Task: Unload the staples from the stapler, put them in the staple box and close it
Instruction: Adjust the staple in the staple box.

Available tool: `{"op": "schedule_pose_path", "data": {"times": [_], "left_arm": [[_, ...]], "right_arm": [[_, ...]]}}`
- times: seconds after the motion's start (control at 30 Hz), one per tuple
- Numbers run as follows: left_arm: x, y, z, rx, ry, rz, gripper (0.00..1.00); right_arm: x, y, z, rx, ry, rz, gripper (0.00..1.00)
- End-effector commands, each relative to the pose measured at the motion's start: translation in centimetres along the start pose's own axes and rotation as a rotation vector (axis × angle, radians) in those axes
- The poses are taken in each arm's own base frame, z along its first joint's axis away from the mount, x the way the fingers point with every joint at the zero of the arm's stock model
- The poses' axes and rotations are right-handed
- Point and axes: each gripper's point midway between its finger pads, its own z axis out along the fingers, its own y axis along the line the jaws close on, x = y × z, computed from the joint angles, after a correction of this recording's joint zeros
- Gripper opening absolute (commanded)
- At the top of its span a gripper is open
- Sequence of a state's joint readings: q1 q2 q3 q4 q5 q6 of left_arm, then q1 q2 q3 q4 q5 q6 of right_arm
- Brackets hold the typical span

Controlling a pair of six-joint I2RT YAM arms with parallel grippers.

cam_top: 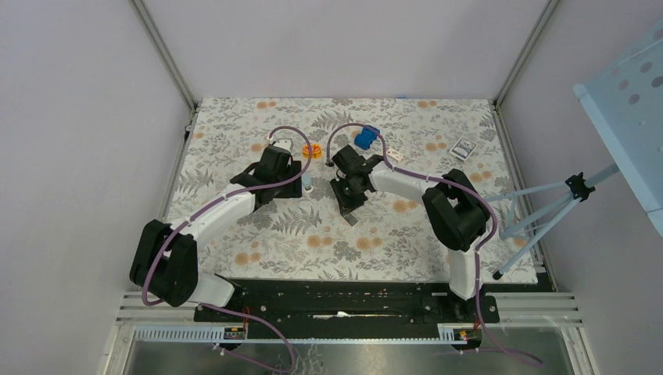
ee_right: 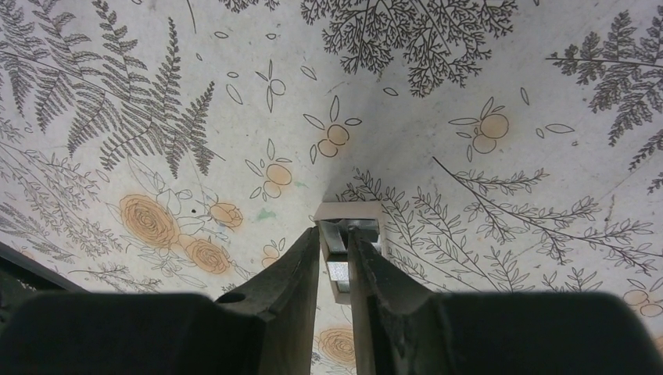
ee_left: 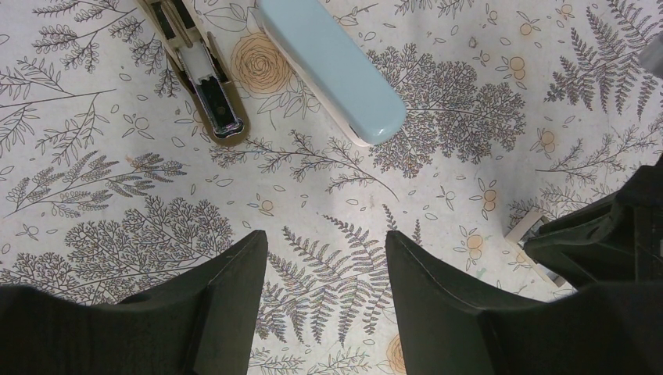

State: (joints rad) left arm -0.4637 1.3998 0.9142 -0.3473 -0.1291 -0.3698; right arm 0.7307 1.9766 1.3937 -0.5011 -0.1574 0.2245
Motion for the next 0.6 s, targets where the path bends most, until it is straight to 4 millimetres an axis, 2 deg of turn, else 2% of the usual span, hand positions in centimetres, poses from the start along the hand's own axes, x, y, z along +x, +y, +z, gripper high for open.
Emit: {"op": "schedule_pose_path", "data": {"times": [0.0, 0.23, 0.57], "left_arm": [[-2.72, -0.68, -0.72, 0.011, -0.080, 0.001, 0.62], [-2.74, -0.71, -0.78, 0.011, -0.082, 0.002, 0.62], [-2.73, -0.76, -0.76, 0.012, -0.082, 0.003, 0.62]], "right_arm": [[0.35, -0.15, 0.68, -0.016, 0.016, 0.012, 0.28], [0.65, -0.29, 0.89, -0.010, 0.023, 0.015, 0.29], [0.49, -0.14, 0.50, -0.016, 0.014, 0.020, 0.17]]}}
